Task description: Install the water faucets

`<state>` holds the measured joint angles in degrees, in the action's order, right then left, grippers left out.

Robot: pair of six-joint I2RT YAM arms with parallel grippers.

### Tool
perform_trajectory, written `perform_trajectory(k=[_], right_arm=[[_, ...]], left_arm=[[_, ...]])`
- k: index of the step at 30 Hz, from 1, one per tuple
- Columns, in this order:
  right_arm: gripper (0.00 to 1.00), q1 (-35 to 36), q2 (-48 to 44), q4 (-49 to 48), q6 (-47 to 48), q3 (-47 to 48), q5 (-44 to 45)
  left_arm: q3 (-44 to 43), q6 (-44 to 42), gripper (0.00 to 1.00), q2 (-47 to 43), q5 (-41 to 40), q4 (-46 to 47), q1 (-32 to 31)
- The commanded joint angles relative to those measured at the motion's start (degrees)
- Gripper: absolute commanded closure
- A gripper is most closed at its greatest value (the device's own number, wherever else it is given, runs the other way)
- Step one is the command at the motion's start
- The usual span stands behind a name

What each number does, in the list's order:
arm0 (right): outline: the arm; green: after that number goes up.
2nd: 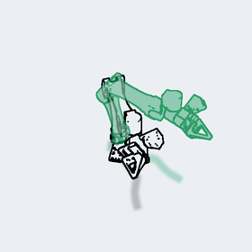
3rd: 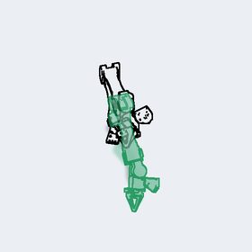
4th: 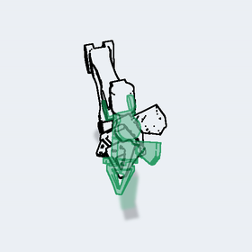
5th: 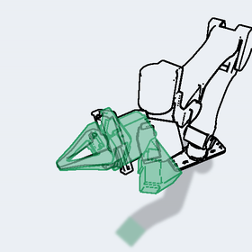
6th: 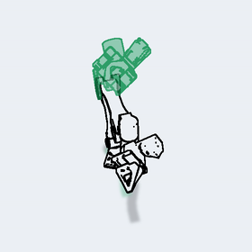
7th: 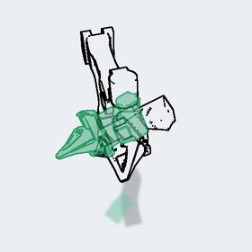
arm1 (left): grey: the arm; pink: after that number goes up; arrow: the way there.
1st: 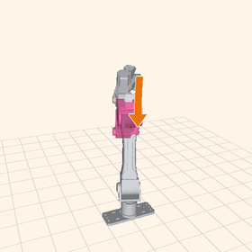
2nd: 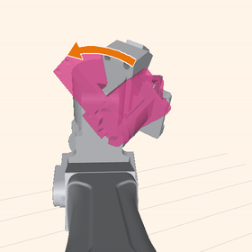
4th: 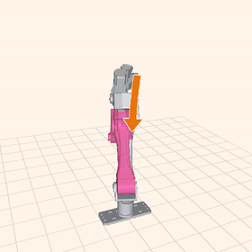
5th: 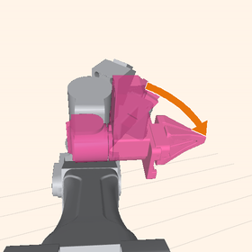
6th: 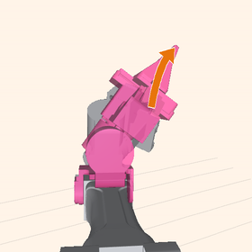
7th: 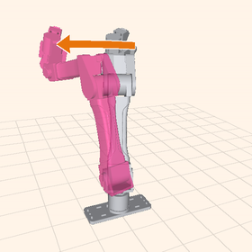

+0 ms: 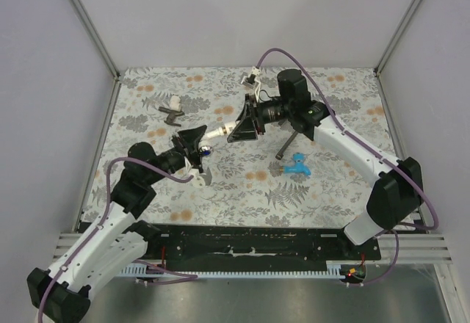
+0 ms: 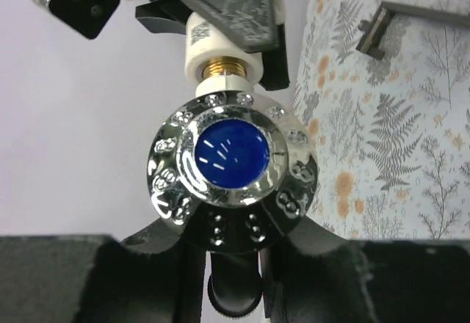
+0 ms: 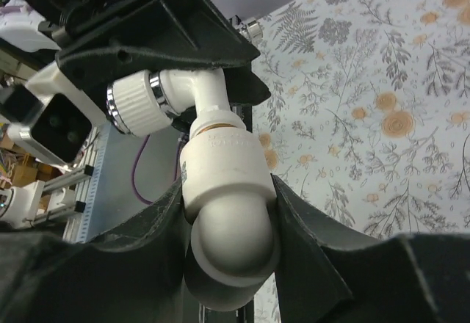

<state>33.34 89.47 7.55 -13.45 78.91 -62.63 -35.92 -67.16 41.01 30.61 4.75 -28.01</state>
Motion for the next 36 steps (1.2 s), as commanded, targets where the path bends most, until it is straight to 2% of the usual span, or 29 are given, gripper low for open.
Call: perform_trajectory(k=[1,3,4,5,6,8,10,14,17,20,27,29,33,36], right_arm=[[0.94,1.5,-1.0,-2.5,-6.9,3.6,2.2],[0.67,1.5,-2.4,-1.1,-2.0,3.6,4.3],[0.57,1.5,-3.6,0.3,1.8,3.8,6.7],[0.43,1.4,-4.7,1.3,5.8,3.8,8.9],[0.34,1.5,-6.1,1.8,9.1,3.4,11.0],[0.22,1.5,-9.2,2.3,17.4,1.6,15.5],[0.17,1.5,-12.6,2.3,27.9,-1.3,18.8],[0.11,1.5,-18.8,1.7,50.4,-8.1,21.7],[0.08,1.5,-22.1,0.3,63.7,-14.1,21.6],[0.08,1.5,-23.1,0.5,66.4,-14.7,20.7],[0.07,2.0,-23.2,1.5,67.7,-15.5,19.4],[0.07,2.3,-22.8,1.1,67.4,-15.6,18.9],[0.12,2.3,-21.1,0.1,65.8,-15.4,17.6],[0.24,2.3,-20.3,-3.1,61.6,-15.5,16.1]], left_arm=[[4.6,-15.8,0.98,-1.2,-4.8,1.7,-2.8],[3.0,-2.8,0.98,-2.0,-4.9,2.0,-2.8],[1.9,7.3,0.98,-2.3,-5.7,2.6,-2.8],[1.0,14.3,0.98,-2.2,-6.8,2.5,-2.8],[-0.2,21.6,0.98,-2.0,-8.4,1.3,-2.8],[-3.2,32.2,0.98,-0.6,-8.5,-3.2,-2.7],[-6.3,42.1,0.98,1.3,-6.5,-8.0,-2.6],[-11.3,60.1,0.98,6.6,3.1,-12.8,0.7],[-13.6,74.7,0.98,11.8,20.1,-9.9,7.3],[-13.1,92.8,0.98,17.1,30.8,1.7,11.8],[-13.3,116.6,0.98,23.5,35.7,21.5,12.5],[-13.1,121.1,0.98,24.2,36.2,26.1,12.5],[-14.1,123.6,0.98,24.9,36.4,28.0,12.5],[-14.6,123.5,0.98,25.0,36.8,28.0,12.5]])
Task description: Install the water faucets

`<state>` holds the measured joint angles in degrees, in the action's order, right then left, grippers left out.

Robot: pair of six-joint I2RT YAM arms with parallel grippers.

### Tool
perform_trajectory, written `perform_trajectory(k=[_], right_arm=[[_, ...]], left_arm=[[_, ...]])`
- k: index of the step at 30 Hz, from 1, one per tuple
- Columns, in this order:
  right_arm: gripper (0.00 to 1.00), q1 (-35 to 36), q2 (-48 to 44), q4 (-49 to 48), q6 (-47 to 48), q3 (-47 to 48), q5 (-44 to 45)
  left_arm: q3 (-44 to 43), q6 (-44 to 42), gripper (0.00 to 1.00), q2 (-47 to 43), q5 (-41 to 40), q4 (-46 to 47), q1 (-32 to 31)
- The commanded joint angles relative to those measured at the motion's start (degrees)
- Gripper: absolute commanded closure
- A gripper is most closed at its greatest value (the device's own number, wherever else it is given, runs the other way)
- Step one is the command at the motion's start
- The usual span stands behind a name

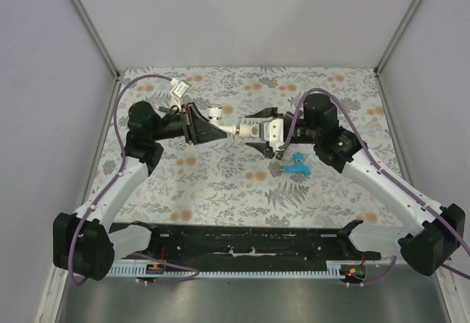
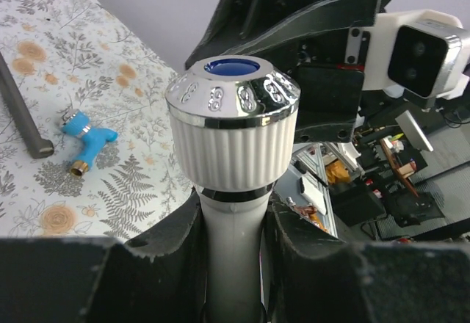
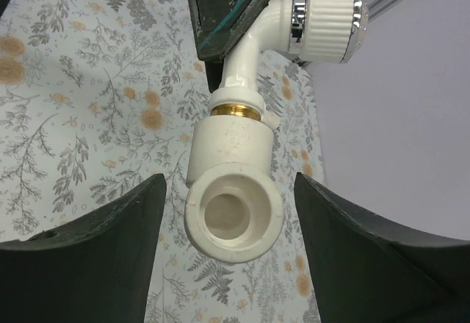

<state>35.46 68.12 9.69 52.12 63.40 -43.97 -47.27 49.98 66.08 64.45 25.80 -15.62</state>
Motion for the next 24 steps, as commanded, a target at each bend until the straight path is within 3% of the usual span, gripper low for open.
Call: perform_trajectory(k=[1,6,9,10,12,14,16,20,24], right_arm=[[0.3,0.2,1.1,-6.5,-6.0,-0.1,-3.1],[0.69,0.2,1.8,-12.1,-15.5,0.0,-5.8],[0.95,0.1,2.7,-15.0,-24.9,0.3,-6.6],[1.0,0.1,3.2,-15.0,-28.6,0.8,-6.6],[1.0,0.0,4.4,-14.1,-35.5,2.3,-6.9],[1.0,-0.1,5.9,-13.3,-43.6,3.9,-7.6],[1.0,-0.5,7.5,-13.5,-54.5,5.0,-7.4],[1.0,-1.0,11.2,-12.9,-69.7,7.4,-10.9],[1.0,-1.0,14.7,-13.6,-78.6,8.1,-14.3]], left_arm=[[-3.4,6.2,0.98,0.0,3.3,6.6,0.1],[-5.0,0.1,0.98,-0.3,4.3,0.7,0.1],[-8.5,-15.7,0.98,-1.7,2.7,-14.9,-0.1],[-10.2,-26.7,0.98,-3.4,0.1,-23.9,-0.6],[-12.3,-47.8,0.98,-6.4,-8.1,-36.4,-2.8],[-11.6,-63.4,0.98,-9.8,-15.5,-40.3,-5.6],[-8.4,-74.4,0.98,-13.7,-21.6,-38.4,-8.2],[3.1,-104.6,0.98,-22.4,-29.5,-31.4,-13.3],[14.6,-127.9,0.98,-26.4,-39.9,-21.4,-17.0]])
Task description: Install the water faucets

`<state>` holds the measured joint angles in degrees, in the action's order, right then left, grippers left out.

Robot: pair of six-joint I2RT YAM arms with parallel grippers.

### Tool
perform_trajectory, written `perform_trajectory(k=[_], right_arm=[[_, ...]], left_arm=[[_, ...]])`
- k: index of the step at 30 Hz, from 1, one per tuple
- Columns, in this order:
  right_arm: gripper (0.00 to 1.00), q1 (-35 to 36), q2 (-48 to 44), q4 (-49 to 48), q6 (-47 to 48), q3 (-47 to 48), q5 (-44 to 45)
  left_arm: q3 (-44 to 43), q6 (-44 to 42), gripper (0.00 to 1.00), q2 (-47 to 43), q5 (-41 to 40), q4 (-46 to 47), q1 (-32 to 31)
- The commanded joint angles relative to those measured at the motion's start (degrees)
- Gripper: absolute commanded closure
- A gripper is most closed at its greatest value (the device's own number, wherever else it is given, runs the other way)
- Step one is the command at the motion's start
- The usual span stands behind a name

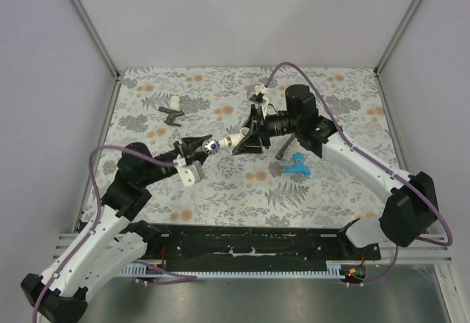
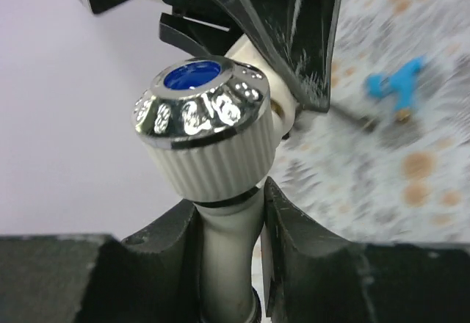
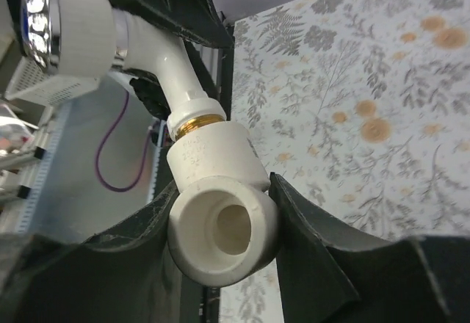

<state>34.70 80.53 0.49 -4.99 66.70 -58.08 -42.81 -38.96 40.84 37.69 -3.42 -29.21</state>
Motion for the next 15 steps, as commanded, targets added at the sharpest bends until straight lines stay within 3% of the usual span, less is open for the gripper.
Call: perform_trajectory(k=[1,4,7,10,13,15], right_arm=[[1.0,-0.2,2.9,-4.0,-22.2,4.9,-0.5],[1.0,-0.3,4.0,-1.8,-22.5,5.7,-1.2],[1.0,-0.2,3.7,-0.7,-19.2,6.3,-0.3],[0.71,-0.2,1.3,4.5,-10.2,6.5,4.4],[0.37,-0.3,-1.3,8.4,-0.1,6.5,9.4],[0.27,-0.3,-3.9,9.7,9.6,5.3,13.0]], left_arm=[[13.2,-41.5,0.98,-1.7,-14.0,11.9,-3.7],[16.6,-44.4,0.98,-3.0,-15.1,16.0,-4.1],[16.7,-32.6,0.98,-4.3,-16.4,19.4,-4.2],[13.3,-10.7,0.98,-5.2,-20.0,18.1,-4.1],[8.5,5.7,0.98,-3.8,-22.3,10.8,-4.1],[4.9,15.4,0.98,-1.7,-22.5,5.2,-3.9]])
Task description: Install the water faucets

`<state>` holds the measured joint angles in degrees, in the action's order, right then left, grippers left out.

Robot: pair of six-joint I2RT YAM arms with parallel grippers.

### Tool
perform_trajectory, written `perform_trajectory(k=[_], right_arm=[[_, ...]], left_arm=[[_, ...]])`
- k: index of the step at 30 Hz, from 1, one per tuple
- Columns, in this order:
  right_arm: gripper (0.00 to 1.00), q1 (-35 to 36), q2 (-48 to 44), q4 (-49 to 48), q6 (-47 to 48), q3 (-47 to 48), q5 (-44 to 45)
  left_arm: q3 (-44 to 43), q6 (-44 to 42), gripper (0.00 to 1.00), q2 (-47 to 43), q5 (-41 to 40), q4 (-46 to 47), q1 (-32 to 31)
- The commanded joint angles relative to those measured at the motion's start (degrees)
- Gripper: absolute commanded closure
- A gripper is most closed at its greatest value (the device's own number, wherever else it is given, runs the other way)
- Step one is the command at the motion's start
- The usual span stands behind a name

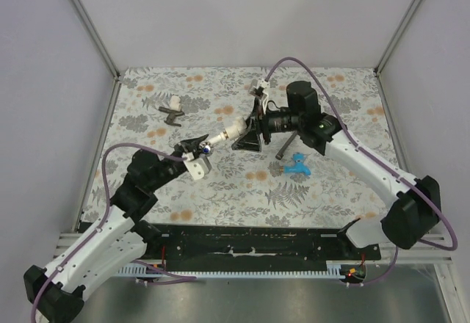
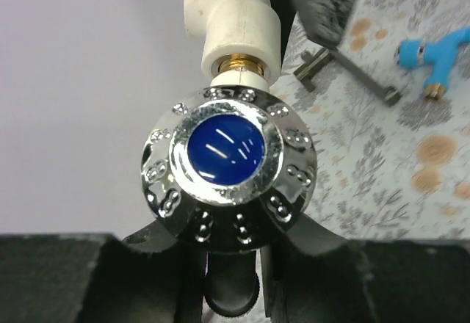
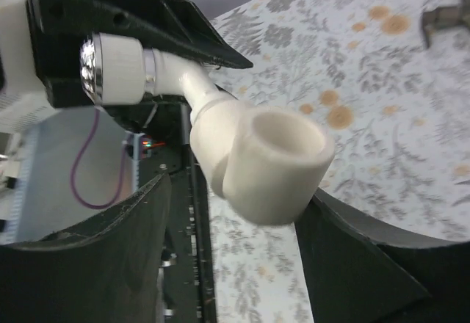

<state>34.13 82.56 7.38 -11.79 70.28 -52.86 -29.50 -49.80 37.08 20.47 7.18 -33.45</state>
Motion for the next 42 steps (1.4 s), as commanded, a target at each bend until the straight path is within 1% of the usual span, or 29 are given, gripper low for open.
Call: perform_trajectory(k=[1,3,4,6,7,10,12,13,18,21,26,30,33,35,38,40,42], right_arm=[[0.23,0.2,-7.7,3.2,20.4,0.7,9.2],[0.18,0.2,-10.7,3.1,31.2,-1.9,12.2],[0.16,0.1,-12.7,2.1,36.1,-4.0,14.1],[0.14,0.2,-15.6,-0.2,46.5,-8.1,16.6],[0.14,0.2,-17.0,-1.9,51.5,-10.6,17.0],[0.13,0.2,-19.5,-8.5,60.4,-15.3,16.6],[0.13,0.3,-19.5,-9.0,62.3,-15.4,15.5],[0.13,0.3,-19.2,-8.1,62.6,-14.8,14.7],[0.13,1.2,-17.8,-9.8,62.2,-14.9,13.0],[0.14,2.3,-16.7,-11.8,61.1,-15.3,12.0],[0.16,4.4,-15.9,-13.9,58.3,-15.1,10.0],[0.19,4.8,-15.4,-14.5,58.0,-15.9,10.6],[0.25,4.8,-15.2,-16.2,56.9,-16.2,11.0],[0.32,4.8,-15.2,-17.4,55.3,-16.2,11.1],[0.47,4.8,-15.2,-18.1,51.0,-16.1,11.3],[0.61,4.7,-15.2,-18.2,46.1,-15.7,11.6],[0.77,4.3,-14.6,-18.2,39.5,-15.0,11.9]], left_arm=[[-10.0,30.1,0.98,3.6,-4.6,-8.5,0.6],[-13.0,37.4,0.98,6.2,0.1,-13.1,1.9],[-14.6,41.3,0.98,8.3,3.8,-15.2,3.3],[-17.2,47.7,0.98,11.6,14.2,-16.8,7.1],[-18.1,51.9,0.98,13.4,21.6,-16.4,9.1],[-20.0,64.0,0.98,18.7,37.8,-10.4,14.8],[-21.0,69.8,0.98,21.2,43.8,-5.7,15.9],[-21.7,71.7,0.98,21.9,45.2,-4.5,15.9],[-22.0,77.5,0.98,22.9,45.4,0.6,16.0],[-21.2,83.2,0.98,23.6,46.0,6.5,16.0],[-21.4,86.7,0.98,24.6,44.9,9.0,16.0],[-20.6,93.2,0.98,25.9,45.2,16.4,16.1],[-20.3,97.3,0.98,27.0,46.0,20.1,16.1],[-20.4,98.6,0.98,27.4,46.0,20.7,16.1],[-20.5,98.6,0.98,27.1,46.1,20.7,16.1],[-20.7,97.4,0.98,26.6,46.2,20.8,16.2],[-20.9,93.8,0.98,25.7,45.8,19.8,16.2]])
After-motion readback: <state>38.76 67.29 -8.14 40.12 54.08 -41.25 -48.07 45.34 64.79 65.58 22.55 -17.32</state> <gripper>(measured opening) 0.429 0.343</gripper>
